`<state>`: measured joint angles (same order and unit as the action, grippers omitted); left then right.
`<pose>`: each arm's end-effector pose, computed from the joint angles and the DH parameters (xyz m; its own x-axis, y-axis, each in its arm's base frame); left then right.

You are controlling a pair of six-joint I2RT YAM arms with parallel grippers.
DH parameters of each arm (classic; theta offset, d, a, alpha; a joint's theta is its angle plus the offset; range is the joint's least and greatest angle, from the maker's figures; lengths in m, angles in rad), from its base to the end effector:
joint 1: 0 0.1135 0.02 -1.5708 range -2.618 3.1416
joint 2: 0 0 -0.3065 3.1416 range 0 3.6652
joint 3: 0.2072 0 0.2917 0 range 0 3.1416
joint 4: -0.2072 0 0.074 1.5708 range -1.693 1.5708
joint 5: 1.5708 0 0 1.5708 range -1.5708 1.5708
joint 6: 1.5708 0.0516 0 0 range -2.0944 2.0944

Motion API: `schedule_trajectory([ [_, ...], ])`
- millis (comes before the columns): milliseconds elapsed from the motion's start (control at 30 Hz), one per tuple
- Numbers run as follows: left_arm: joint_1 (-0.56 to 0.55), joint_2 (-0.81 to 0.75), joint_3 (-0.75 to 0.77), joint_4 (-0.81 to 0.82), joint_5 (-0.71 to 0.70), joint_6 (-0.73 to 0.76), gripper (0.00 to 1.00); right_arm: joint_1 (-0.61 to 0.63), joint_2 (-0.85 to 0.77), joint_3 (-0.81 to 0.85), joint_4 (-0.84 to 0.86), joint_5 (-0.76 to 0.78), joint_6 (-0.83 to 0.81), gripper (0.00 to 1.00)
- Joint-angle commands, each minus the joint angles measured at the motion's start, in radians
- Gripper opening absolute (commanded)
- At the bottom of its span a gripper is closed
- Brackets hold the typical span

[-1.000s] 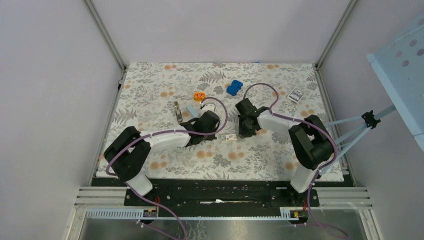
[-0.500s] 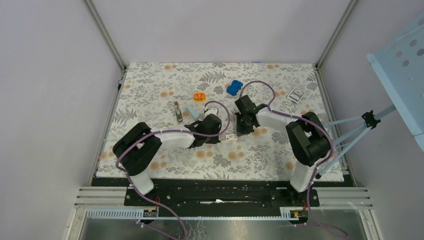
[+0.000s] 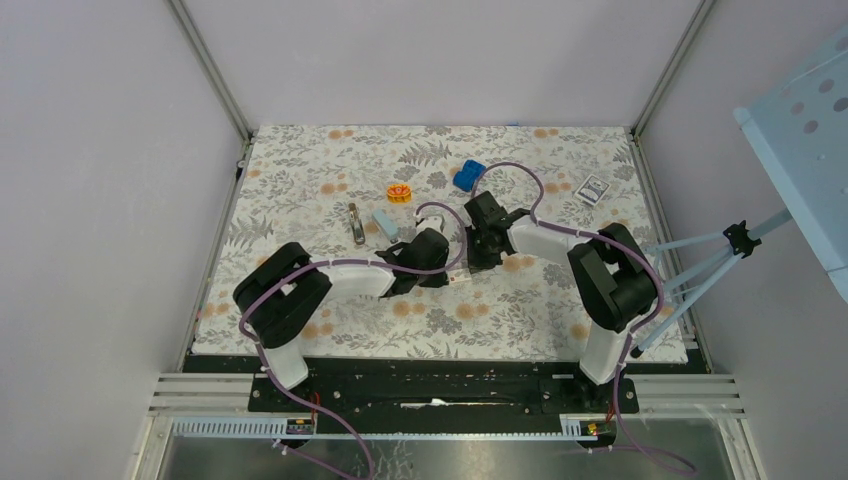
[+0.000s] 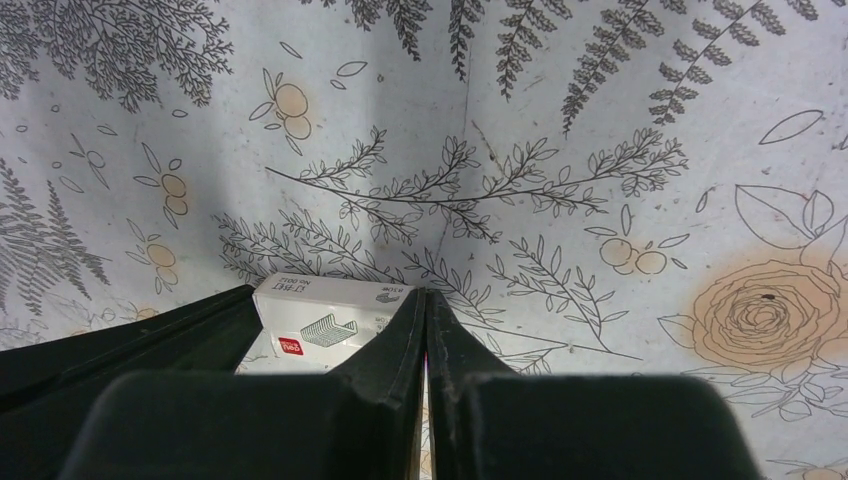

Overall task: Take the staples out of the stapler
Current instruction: Reset both arms

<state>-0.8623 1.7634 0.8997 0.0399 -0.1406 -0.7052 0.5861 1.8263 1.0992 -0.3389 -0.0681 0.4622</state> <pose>0.2623 -0.2950 0.1445 -0.8107 -0.0402 -0.5840 0.2159 0.9068 -0.3621 0.3407 0.2304 0.1553 -0.9110 -0.0708 -0.4063 -0.1933 0.9436 0.2690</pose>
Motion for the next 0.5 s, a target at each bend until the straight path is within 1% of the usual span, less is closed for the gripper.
schedule_trajectory([
  [0, -0.020, 0.049, 0.028, -0.018, 0.035, -0.014, 0.00, 0.074, 0.058, -0.004, -0.071, -0.033, -0.004, 0.05],
  [100, -0.024, 0.058, 0.041, -0.018, 0.036, -0.017, 0.00, 0.109, 0.062, 0.011, -0.083, -0.016, -0.007, 0.05],
  [267, -0.025, 0.065, 0.049, -0.003, 0.050, -0.024, 0.00, 0.162, 0.068, 0.046, -0.140, 0.076, -0.016, 0.05],
  [400, -0.027, 0.065, 0.049, 0.009, 0.063, -0.032, 0.00, 0.181, 0.059, 0.047, -0.148, 0.147, 0.007, 0.05],
  [467, -0.027, 0.058, 0.041, 0.018, 0.069, -0.035, 0.00, 0.184, 0.049, 0.038, -0.134, 0.150, 0.030, 0.07],
])
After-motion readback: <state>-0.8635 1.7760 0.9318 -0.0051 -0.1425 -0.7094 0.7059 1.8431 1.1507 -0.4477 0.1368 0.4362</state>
